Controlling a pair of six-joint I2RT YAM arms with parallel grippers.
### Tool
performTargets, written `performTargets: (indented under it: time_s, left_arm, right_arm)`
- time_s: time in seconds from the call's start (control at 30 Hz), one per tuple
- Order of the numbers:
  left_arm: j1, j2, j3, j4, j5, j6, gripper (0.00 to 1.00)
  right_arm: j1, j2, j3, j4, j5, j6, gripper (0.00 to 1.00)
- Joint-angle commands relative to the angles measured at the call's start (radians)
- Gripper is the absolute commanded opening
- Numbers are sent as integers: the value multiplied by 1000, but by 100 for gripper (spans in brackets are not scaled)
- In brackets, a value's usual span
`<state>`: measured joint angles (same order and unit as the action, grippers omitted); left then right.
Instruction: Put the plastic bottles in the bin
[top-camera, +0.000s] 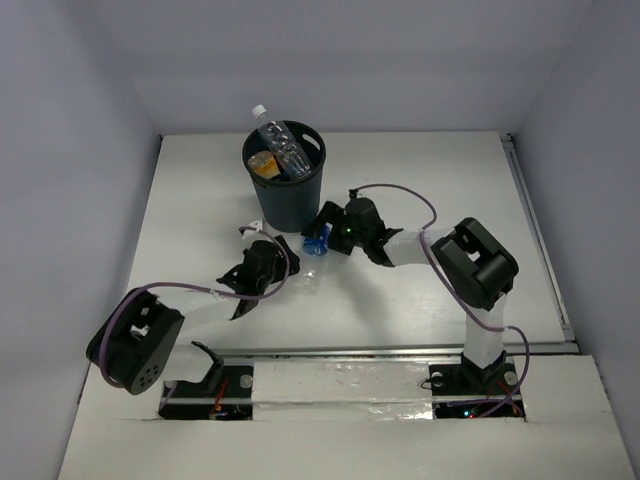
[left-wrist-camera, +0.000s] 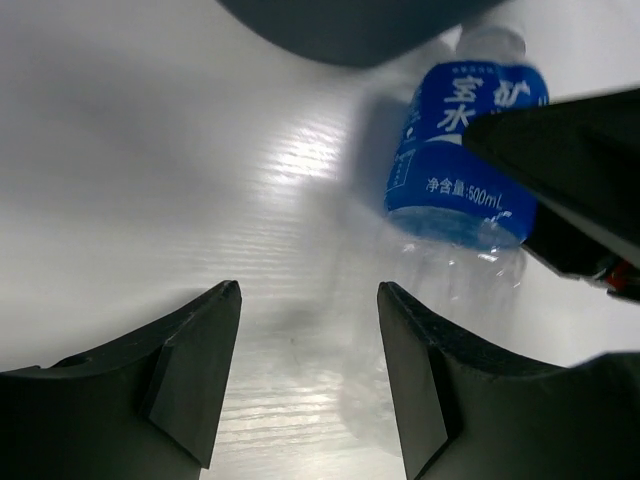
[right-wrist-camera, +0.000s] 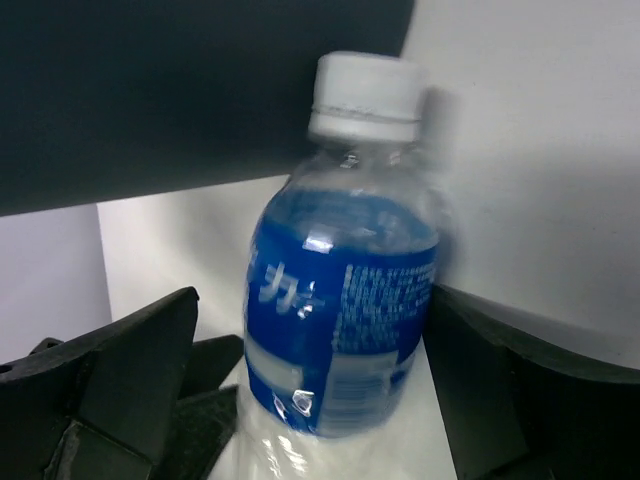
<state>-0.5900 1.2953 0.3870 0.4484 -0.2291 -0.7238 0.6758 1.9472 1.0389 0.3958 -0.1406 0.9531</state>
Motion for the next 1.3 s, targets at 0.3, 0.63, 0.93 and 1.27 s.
performTargets:
  time_s: [0.3,0.63,0.93,1.27]
  left_arm:
    - [-85,30,36,82,14,-14,54]
    - [-85,-417,52,-101,47,61,57]
    - [-85,-669,109,-199,-47,138,61]
    - [-76,-826,-65,-159,-284,144,67]
  right_arm:
    - [10,-92,-111,126,21,-5,64]
    - [10,-534,-304,22,134,-85,56]
    - [10,-768,19,-74,331,-324,56]
    - [19,-320,577,141,349,-490,56]
